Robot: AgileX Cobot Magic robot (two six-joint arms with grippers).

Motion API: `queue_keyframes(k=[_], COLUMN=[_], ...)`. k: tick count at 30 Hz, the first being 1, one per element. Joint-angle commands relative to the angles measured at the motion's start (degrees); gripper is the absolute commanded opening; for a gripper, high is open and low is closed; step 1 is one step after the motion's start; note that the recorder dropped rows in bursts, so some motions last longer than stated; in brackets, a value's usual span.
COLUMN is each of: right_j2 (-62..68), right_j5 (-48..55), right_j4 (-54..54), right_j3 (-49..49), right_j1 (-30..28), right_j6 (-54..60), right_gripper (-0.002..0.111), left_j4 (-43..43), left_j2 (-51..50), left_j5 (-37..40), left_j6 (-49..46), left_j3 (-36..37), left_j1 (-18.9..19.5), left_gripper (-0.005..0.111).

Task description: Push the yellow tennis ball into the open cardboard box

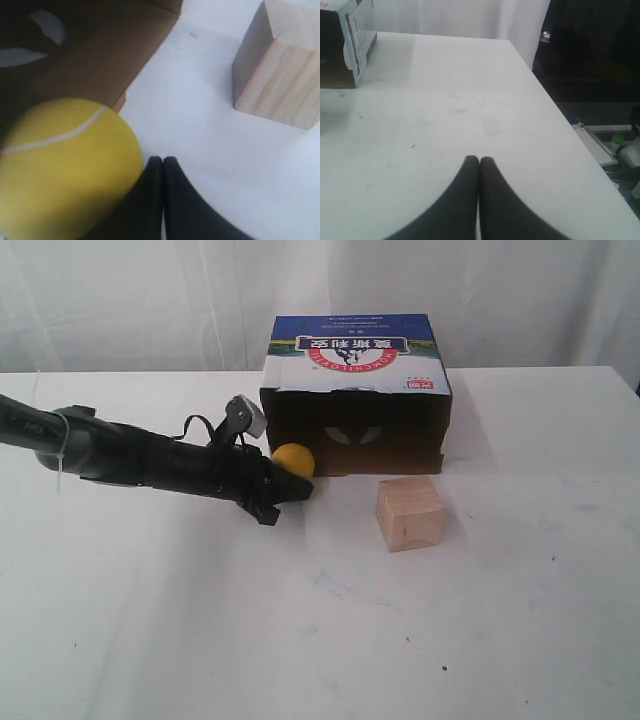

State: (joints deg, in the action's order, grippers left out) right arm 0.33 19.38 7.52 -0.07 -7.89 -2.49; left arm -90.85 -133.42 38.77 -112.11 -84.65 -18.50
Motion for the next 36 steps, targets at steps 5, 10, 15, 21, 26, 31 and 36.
queue_keyframes(k=[5, 10, 15, 21, 26, 31, 36], right_j2=[-0.3, -0.3, -0.3, -0.3, -0.3, -0.3, -0.3], right_j5=[-0.1, -0.1, -0.1, -0.1, -0.1, -0.1, -0.1], right_j4=[0.0, 0.0, 0.0, 0.0, 0.0, 0.0, 0.0], right_j3=[0.1, 0.1, 0.1, 0.1, 0.1, 0.1, 0.1], right_j1=[-0.2, -0.2, -0.2, -0.2, -0.2, -0.2, -0.2], right_j6=[0.2, 0.2, 0.2, 0.2, 0.2, 0.2, 0.2], right_gripper=[0.000, 0.000, 0.000, 0.000, 0.000, 0.000, 0.000], left_j4=[-5.2, 5.3, 9.0, 8.8, 8.8, 10.6, 16.0], left_j2=[0.0, 1.3, 1.2, 0.7, 0.8, 2.2, 6.7], left_j5=[4.6, 10.8, 11.8, 11.9, 11.9, 12.4, 13.0], left_j6=[-5.8, 4.2, 7.2, 6.9, 7.1, 11.2, 17.8], left_j3=[-7.4, -8.0, -7.9, -7.9, -7.9, -7.9, -3.4], left_j1=[0.2, 0.2, 0.0, -0.5, -0.5, 0.3, 2.6], left_gripper=[0.000, 0.000, 0.000, 0.000, 0.000, 0.000, 0.000])
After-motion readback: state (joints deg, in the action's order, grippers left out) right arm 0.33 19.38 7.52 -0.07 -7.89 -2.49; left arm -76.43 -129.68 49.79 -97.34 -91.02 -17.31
